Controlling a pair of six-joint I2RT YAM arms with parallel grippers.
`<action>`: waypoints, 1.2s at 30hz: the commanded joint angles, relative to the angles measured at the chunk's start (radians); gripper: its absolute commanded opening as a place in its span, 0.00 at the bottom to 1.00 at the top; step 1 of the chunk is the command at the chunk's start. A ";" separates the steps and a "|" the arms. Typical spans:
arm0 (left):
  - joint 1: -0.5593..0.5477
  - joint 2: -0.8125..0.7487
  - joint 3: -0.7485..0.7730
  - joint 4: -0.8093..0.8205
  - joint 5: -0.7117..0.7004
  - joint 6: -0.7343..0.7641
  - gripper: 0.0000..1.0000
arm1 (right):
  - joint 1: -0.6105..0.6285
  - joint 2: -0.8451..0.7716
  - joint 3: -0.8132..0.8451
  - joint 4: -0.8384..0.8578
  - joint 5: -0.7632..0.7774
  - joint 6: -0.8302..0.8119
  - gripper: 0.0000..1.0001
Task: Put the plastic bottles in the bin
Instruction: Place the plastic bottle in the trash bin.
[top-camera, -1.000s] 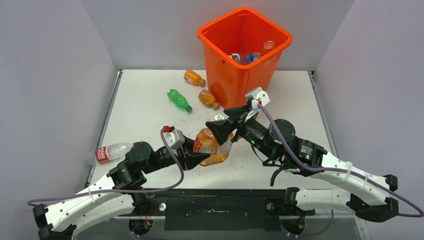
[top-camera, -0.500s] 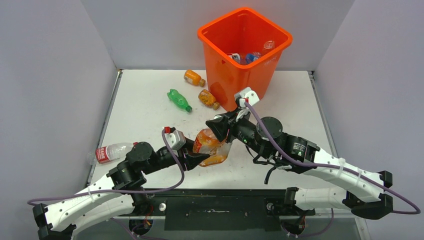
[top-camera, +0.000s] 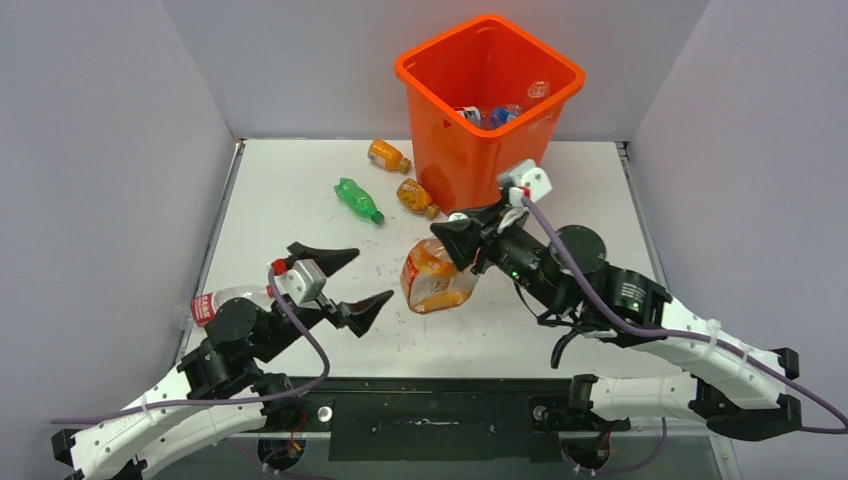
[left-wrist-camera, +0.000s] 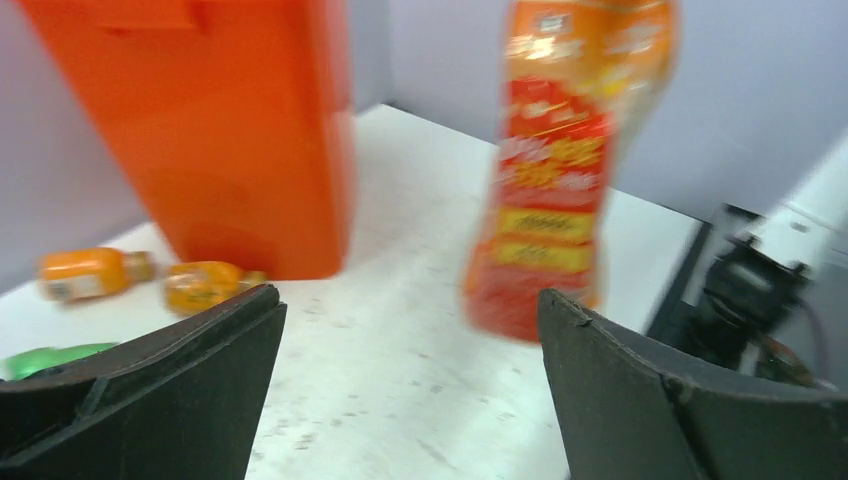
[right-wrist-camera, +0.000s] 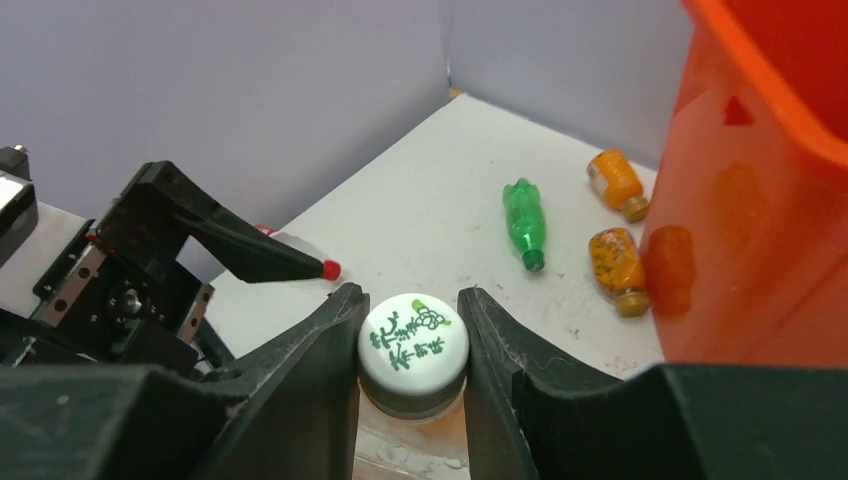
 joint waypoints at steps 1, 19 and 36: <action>-0.001 -0.038 0.058 0.019 -0.352 0.173 0.96 | 0.002 -0.157 -0.043 0.237 0.151 -0.182 0.05; 0.249 -0.003 -0.100 0.190 -0.628 0.160 0.96 | -0.195 0.232 0.440 0.450 0.395 -0.391 0.05; 0.258 -0.113 -0.221 0.312 -0.620 0.245 0.96 | -0.890 0.735 0.798 0.487 0.142 0.104 0.05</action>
